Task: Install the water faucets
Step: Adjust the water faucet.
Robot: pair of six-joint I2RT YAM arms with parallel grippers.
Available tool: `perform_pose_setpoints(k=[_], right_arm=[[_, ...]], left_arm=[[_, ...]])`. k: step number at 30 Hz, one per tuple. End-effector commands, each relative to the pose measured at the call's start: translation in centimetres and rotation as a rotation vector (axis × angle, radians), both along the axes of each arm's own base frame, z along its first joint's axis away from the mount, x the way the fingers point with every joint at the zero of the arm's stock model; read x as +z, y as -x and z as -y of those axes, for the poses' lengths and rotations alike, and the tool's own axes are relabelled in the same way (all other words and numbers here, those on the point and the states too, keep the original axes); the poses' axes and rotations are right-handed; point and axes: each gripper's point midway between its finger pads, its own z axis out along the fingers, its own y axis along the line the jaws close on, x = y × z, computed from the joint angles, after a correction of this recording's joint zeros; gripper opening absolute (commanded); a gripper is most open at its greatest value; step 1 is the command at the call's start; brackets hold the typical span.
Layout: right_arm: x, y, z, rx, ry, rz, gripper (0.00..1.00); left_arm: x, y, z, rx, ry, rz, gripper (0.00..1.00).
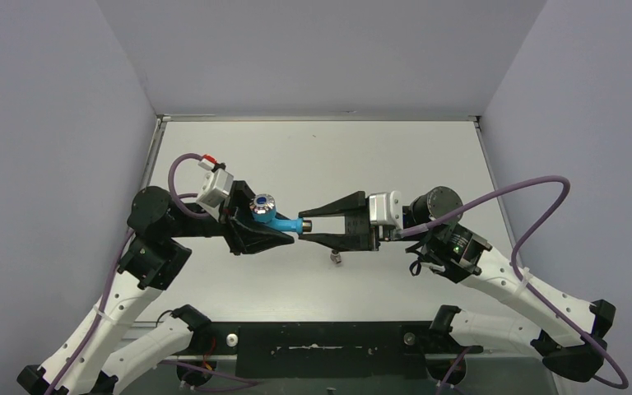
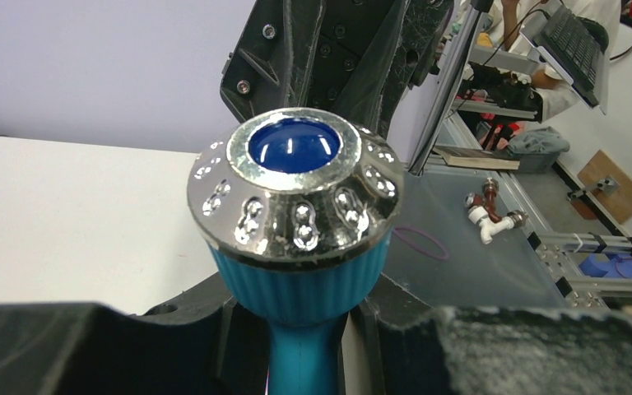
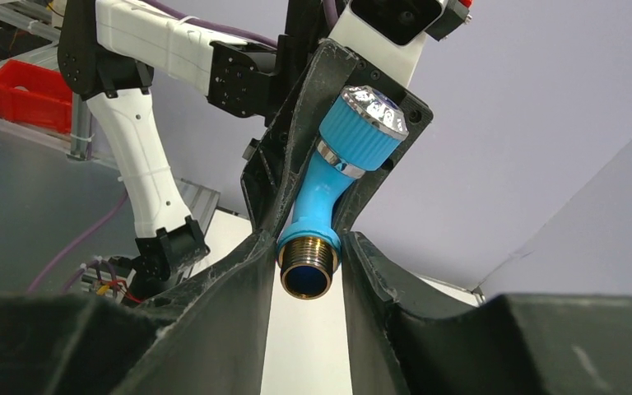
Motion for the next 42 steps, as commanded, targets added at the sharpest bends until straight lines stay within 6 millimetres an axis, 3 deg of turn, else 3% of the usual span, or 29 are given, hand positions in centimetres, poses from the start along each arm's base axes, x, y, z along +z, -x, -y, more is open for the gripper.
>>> perform_pose_setpoints(k=[1,14,21,29,31,35,42], right_arm=[[1.0,-0.5,0.1,-0.046,-0.039,0.017,0.32],[-0.3,-1.4,-0.4,-0.092,-0.005,-0.039,0.10],[0.9,-1.6,-0.1,-0.115,0.002,-0.011,0.37],[1.3,-1.4,0.0,-0.109,-0.005,-0.004,0.43],[1.4,-1.5,0.0,-0.117,-0.006,-0.003,0.39],[1.9,-1.9,0.1,-0.138,-0.023,0.003,0.23],[4.5,-1.7,0.9,-0.157,-0.073,0.040,0.16]], left_arm=[[1.3,0.9,-0.3,-0.025,0.039,0.062,0.00],[2.2,1.5,-0.6,-0.034,0.075,0.093,0.00],[1.5,1.4,-0.4,-0.046,0.050,0.073,0.00],[1.3,1.2,-0.3,-0.050,0.043,0.062,0.00],[1.4,1.3,-0.3,-0.053,0.043,0.063,0.00],[1.2,1.4,-0.3,-0.059,0.036,0.054,0.00],[-0.3,1.0,-0.2,-0.049,-0.030,0.025,0.00]])
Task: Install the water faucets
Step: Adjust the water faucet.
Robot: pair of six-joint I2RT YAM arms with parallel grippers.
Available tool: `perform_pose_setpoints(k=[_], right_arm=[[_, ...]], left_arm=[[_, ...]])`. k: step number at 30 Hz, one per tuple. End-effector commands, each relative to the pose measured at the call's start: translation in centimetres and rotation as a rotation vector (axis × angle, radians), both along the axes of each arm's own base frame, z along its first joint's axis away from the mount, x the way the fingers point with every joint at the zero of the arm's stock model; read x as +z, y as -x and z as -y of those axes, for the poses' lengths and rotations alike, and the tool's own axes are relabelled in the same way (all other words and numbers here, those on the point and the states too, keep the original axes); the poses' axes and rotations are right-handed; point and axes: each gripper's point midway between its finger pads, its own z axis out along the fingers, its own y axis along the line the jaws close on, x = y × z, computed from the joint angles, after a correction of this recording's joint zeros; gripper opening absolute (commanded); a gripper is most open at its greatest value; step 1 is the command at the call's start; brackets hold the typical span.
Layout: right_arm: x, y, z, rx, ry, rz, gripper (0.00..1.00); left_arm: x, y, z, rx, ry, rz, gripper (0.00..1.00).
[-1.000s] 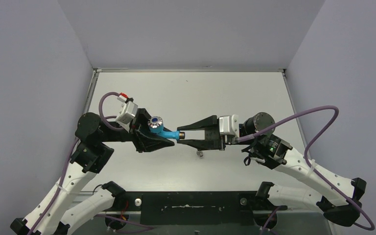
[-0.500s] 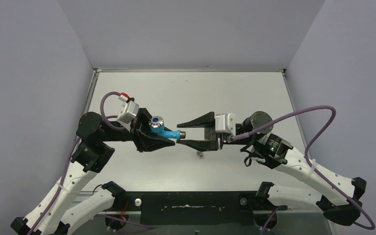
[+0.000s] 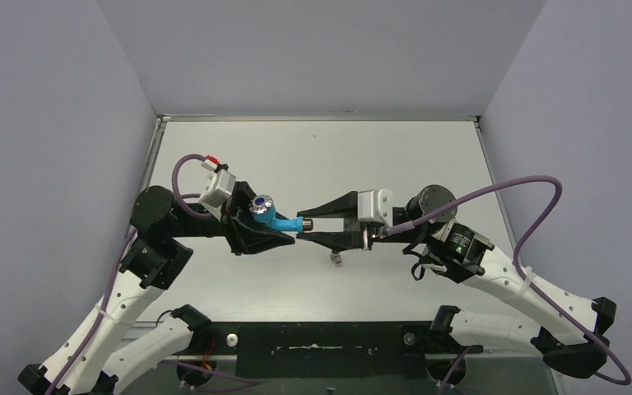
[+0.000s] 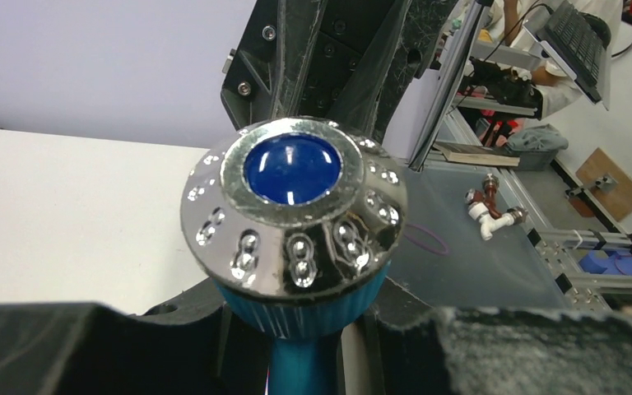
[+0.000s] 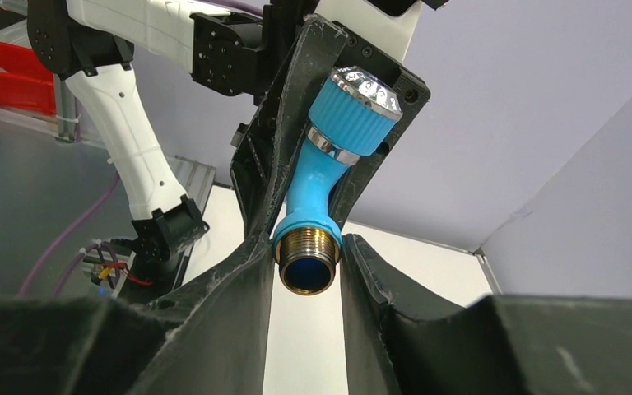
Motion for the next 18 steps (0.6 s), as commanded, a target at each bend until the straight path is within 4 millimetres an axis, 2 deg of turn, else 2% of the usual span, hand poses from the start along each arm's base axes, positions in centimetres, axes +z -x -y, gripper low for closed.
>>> perform_pose_setpoints(k=[1,5,10,12,15,18], right_arm=[[5.8,-0.9,1.3,-0.087,-0.131,0.091,0.16],[5.8,-1.0,1.2,-0.090,-0.115,0.098,0.13],[4.1,-1.2,0.3,-0.074,-0.066,0.057,0.04],[3.2,-1.3,-0.1,-0.062,-0.049,0.034,0.02],[2.4,-1.4,-0.6,-0.057,-0.038,0.011,0.01],[2.2,-1.5,-0.8,-0.052,-0.042,-0.004,0.00]], left_arm=[[0.2,1.1,-0.3,-0.045,-0.024,0.034,0.00],[0.1,1.1,-0.3,-0.041,-0.024,0.031,0.00],[0.5,0.9,-0.3,-0.026,0.002,0.040,0.00],[0.8,1.0,-0.3,-0.024,0.020,0.046,0.06],[1.2,1.1,-0.3,-0.030,0.039,0.047,0.19],[1.5,1.2,-0.4,-0.035,0.053,0.051,0.25]])
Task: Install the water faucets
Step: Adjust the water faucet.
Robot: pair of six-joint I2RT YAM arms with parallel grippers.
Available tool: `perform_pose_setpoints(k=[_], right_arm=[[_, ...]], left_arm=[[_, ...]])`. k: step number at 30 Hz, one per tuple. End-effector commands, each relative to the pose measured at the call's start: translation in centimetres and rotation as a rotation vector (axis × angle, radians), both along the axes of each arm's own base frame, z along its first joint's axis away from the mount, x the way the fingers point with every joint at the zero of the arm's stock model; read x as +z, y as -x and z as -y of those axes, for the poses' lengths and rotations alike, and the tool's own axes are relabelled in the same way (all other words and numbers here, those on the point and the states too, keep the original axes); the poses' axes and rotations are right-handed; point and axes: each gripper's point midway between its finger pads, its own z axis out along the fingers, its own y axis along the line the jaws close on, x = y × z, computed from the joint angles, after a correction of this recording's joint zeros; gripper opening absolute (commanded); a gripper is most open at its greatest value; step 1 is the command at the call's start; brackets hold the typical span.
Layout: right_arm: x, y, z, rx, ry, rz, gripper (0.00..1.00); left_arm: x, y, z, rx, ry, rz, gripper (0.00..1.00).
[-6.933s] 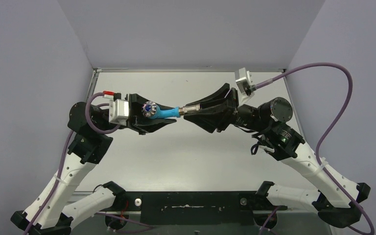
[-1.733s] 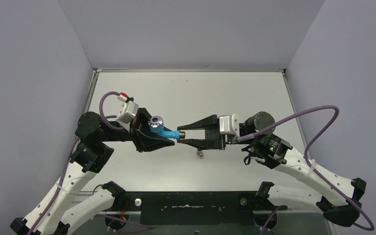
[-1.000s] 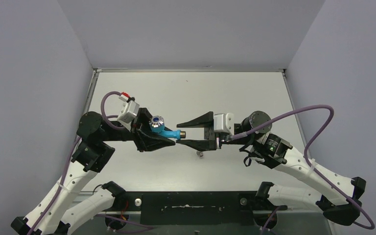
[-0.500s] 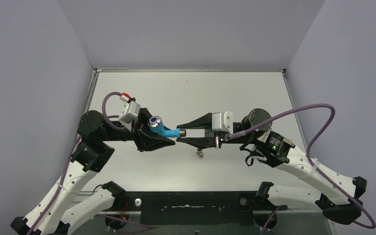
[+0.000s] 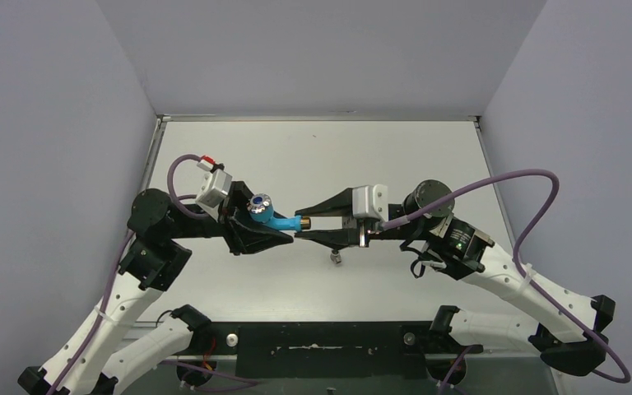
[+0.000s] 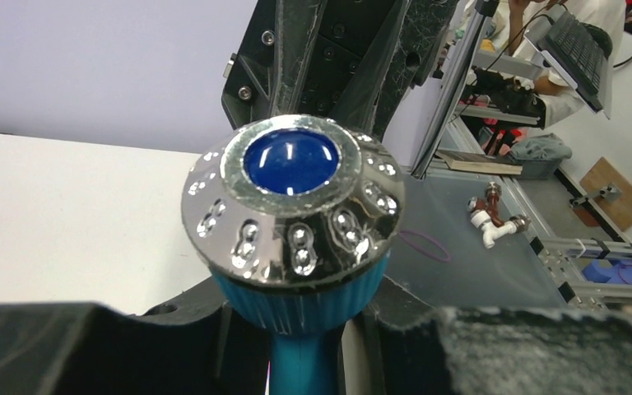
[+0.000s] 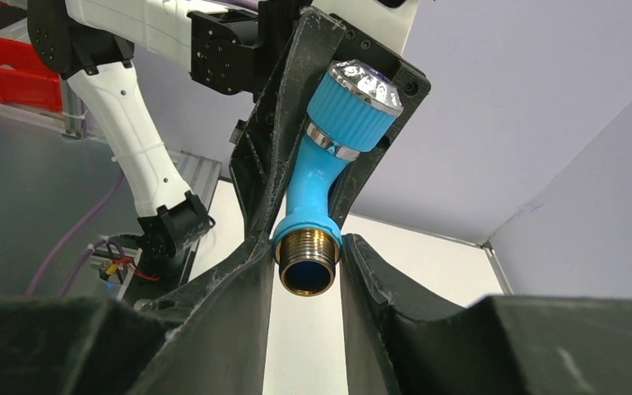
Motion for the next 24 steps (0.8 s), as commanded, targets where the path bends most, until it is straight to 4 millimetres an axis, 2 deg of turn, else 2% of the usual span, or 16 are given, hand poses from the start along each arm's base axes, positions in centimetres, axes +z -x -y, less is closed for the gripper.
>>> perform_pose_setpoints(k=[1,8,15,18,24], right_arm=[[2.2,-1.3,-0.6,-0.051,-0.085,0.015,0.00],[2.2,-1.5,-0.5,-0.063,-0.086,0.018,0.00],[1.4,-1.5,-0.4,-0.070,-0.060,0.009,0.00],[0.9,-1.3,-0.6,-0.052,-0.043,0.002,0.00],[0.1,-1.3,-0.9,-0.040,-0.016,-0.006,0.00]], left_arm=[[1.4,1.3,-0.2,-0.050,0.045,0.051,0.29],[1.4,1.6,-0.4,-0.055,0.047,0.055,0.40],[2.0,1.7,-0.5,-0.049,0.069,0.074,0.40],[2.2,1.7,-0.5,-0.050,0.078,0.074,0.33],[2.7,1.9,-0.5,-0.055,0.099,0.079,0.11]])
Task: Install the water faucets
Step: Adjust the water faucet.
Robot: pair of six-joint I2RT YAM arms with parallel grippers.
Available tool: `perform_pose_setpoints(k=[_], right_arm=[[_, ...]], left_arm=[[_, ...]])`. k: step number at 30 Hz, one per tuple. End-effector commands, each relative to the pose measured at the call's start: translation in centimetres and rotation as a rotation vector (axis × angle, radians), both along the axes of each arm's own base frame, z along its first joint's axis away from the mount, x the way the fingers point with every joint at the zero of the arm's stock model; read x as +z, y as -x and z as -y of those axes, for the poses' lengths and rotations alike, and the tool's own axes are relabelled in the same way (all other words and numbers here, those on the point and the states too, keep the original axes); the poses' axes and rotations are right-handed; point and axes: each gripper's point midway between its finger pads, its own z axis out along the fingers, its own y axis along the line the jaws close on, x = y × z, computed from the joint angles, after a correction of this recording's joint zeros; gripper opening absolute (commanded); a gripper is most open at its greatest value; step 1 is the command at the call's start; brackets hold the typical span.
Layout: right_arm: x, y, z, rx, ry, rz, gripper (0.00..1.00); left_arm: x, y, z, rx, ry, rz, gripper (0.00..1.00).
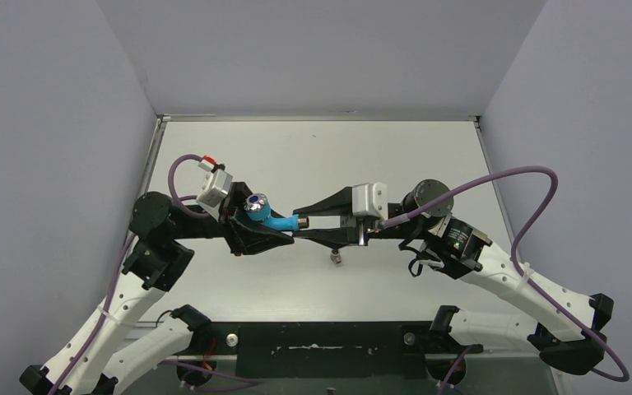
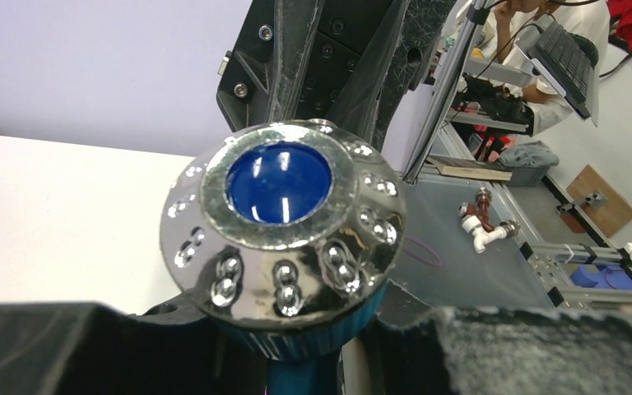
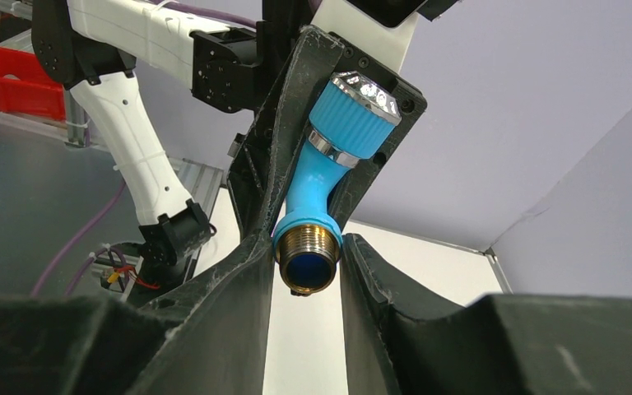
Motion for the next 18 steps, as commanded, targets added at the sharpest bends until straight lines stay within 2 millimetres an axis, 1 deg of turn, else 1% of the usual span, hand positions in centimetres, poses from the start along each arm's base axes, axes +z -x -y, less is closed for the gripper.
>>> perform_pose_setpoints(k=[1,2,3,8,11,16,17,18], right_arm=[[-0.4,-1.3,-0.6,-0.049,0.007,0.002,0.00],[-0.5,-1.3,-0.6,-0.049,0.009,0.002,0.00],[-0.6,-1.3,-0.6,-0.049,0.012,0.001,0.00],[-0.6,-1.4,-0.6,-0.053,0.020,-0.001,0.03],[-1.1,-1.2,-0.7,-0.045,0.036,-0.001,0.03],[-3.7,-1.1,-0.6,-0.044,0.104,-0.035,0.05],[-3.9,-1.2,-0.5,-0.052,0.105,-0.036,0.07],[-3.7,-1.3,-0.4,-0.063,0.096,-0.034,0.12]], left_arm=[[2.7,1.7,-0.6,-0.038,0.078,0.104,0.04],[2.8,1.7,-0.6,-0.036,0.080,0.105,0.01],[2.8,1.6,-0.6,-0.034,0.081,0.103,0.00],[2.6,1.3,-0.4,-0.032,0.066,0.081,0.00],[2.7,1.0,-0.3,-0.018,0.065,0.075,0.00],[3.4,1.1,-0.4,-0.015,0.081,0.088,0.00],[3.5,1.1,-0.4,-0.017,0.080,0.088,0.00],[3.4,1.1,-0.4,-0.020,0.074,0.088,0.00]])
